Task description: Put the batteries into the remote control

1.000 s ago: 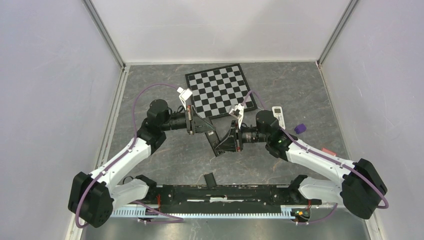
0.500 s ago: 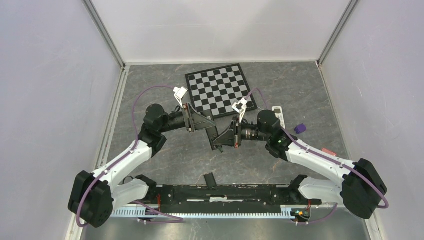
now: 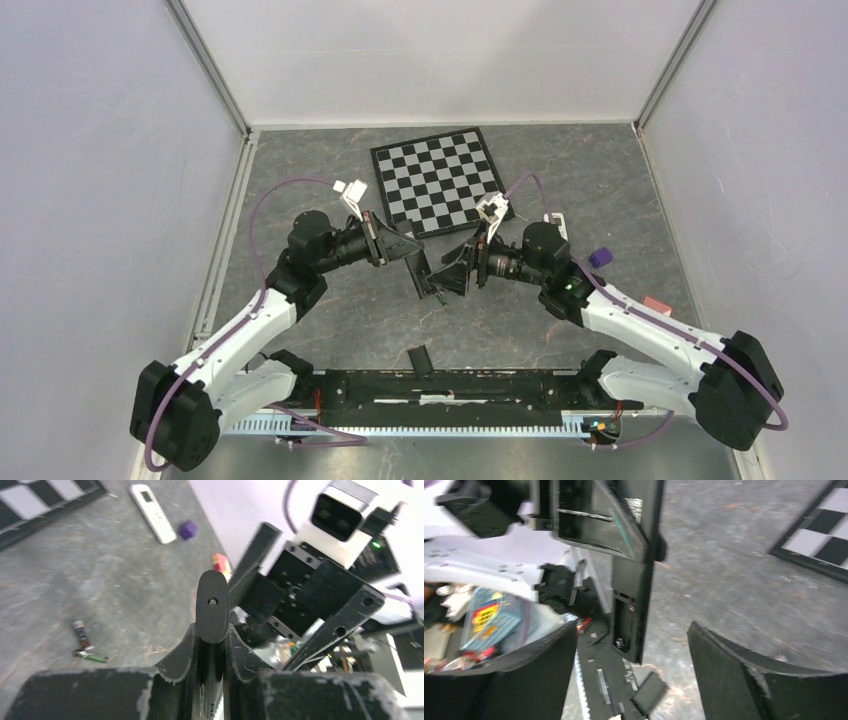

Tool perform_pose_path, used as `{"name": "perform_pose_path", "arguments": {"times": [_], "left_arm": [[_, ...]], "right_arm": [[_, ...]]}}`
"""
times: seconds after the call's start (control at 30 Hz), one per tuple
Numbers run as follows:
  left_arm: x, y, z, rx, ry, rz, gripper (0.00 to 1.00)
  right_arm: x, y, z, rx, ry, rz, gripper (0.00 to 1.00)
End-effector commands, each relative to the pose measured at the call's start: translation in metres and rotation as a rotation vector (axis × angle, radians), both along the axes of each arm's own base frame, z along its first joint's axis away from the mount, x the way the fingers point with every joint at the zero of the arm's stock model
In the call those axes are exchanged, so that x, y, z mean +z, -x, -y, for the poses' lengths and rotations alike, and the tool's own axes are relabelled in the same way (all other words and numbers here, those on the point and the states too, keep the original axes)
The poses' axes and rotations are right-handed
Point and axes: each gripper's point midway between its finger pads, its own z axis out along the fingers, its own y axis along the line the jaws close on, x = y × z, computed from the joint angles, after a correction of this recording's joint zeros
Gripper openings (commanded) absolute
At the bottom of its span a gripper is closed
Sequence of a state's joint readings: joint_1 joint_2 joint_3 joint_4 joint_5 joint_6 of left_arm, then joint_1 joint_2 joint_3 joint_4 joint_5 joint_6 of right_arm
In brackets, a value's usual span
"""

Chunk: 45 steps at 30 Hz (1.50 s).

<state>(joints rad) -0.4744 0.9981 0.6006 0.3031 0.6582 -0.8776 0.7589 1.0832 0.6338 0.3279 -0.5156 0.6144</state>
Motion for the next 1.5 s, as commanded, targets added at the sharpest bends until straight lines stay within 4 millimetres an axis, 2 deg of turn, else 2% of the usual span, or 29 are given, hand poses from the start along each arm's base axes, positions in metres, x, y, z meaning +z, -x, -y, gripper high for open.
{"name": "perform_pose_path", "arguments": {"times": [0.0, 0.13, 0.2, 0.3, 0.43, 0.57, 0.67, 0.77, 0.87, 0.97, 1.23, 1.47], "left_arm": [[-0.012, -0.034, -0.032, 0.264, -0.176, 0.060, 0.02], [-0.033, -0.050, -0.072, 0.500, -0.313, -0.015, 0.02], [-0.039, -0.051, -0.085, 0.567, -0.349, -0.035, 0.02], [-0.040, -0.048, -0.092, 0.591, -0.363, -0.044, 0.02], [-0.040, -0.042, -0.094, 0.586, -0.365, -0.051, 0.02], [-0.039, -0.038, -0.096, 0.586, -0.363, -0.050, 0.02], [-0.039, -0.035, -0.096, 0.580, -0.359, -0.051, 0.02], [-0.040, -0.034, -0.096, 0.576, -0.358, -0.053, 0.02], [-0.040, -0.033, -0.095, 0.575, -0.354, -0.051, 0.02], [-0.041, -0.034, -0.095, 0.577, -0.354, -0.050, 0.02], [-0.036, -0.033, -0.100, 0.611, -0.308, -0.015, 0.02], [-0.037, -0.034, -0.100, 0.612, -0.312, -0.010, 0.02]], "right_arm": [[-0.029, -0.035, 0.022, -0.207, 0.167, 0.045, 0.81], [-0.082, -0.049, 0.034, -0.332, 0.377, -0.047, 0.64], [-0.103, -0.056, 0.042, -0.432, 0.530, -0.039, 0.64], [-0.123, -0.067, 0.046, -0.511, 0.679, -0.030, 0.64], [-0.144, -0.072, 0.041, -0.542, 0.771, -0.020, 0.60], [-0.155, -0.075, 0.034, -0.580, 0.796, -0.048, 0.52], [-0.162, -0.081, 0.028, -0.605, 0.802, -0.068, 0.50], [-0.168, -0.086, 0.018, -0.614, 0.807, -0.083, 0.51], [-0.170, -0.089, 0.014, -0.636, 0.808, -0.089, 0.56], [-0.175, -0.089, 0.013, -0.645, 0.819, -0.096, 0.56], [-0.197, -0.079, 0.021, -0.641, 0.876, -0.125, 0.45], [-0.208, -0.075, 0.013, -0.596, 0.893, -0.151, 0.48]]}}
